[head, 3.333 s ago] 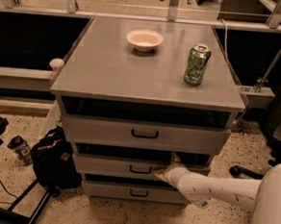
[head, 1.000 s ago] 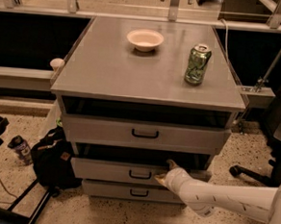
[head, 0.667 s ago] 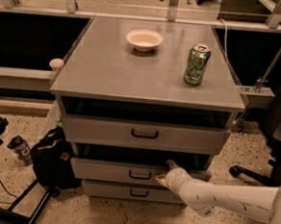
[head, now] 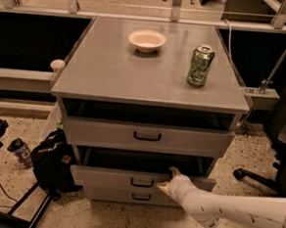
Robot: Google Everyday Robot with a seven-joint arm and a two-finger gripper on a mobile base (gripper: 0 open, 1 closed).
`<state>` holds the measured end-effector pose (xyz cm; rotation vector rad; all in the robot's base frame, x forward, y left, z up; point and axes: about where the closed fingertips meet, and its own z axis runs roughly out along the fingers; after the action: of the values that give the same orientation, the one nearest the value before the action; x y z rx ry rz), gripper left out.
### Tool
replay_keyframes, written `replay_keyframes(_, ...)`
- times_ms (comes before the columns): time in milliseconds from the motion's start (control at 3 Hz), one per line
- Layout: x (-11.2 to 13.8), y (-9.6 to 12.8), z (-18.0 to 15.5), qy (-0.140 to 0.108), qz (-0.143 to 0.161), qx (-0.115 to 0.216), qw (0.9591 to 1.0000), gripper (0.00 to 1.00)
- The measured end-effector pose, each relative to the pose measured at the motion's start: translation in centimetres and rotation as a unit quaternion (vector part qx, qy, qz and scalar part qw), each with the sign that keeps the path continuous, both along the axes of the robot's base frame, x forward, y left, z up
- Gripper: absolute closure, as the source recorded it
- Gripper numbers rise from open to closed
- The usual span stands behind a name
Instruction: Open middle drawer
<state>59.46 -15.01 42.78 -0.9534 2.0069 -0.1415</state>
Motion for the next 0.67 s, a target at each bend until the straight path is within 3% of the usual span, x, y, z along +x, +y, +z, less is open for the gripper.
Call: replay_keyframes(667, -1.04, 0.29, 0.23, 0.004, -0.002, 0.008, 1.0000, 1.00)
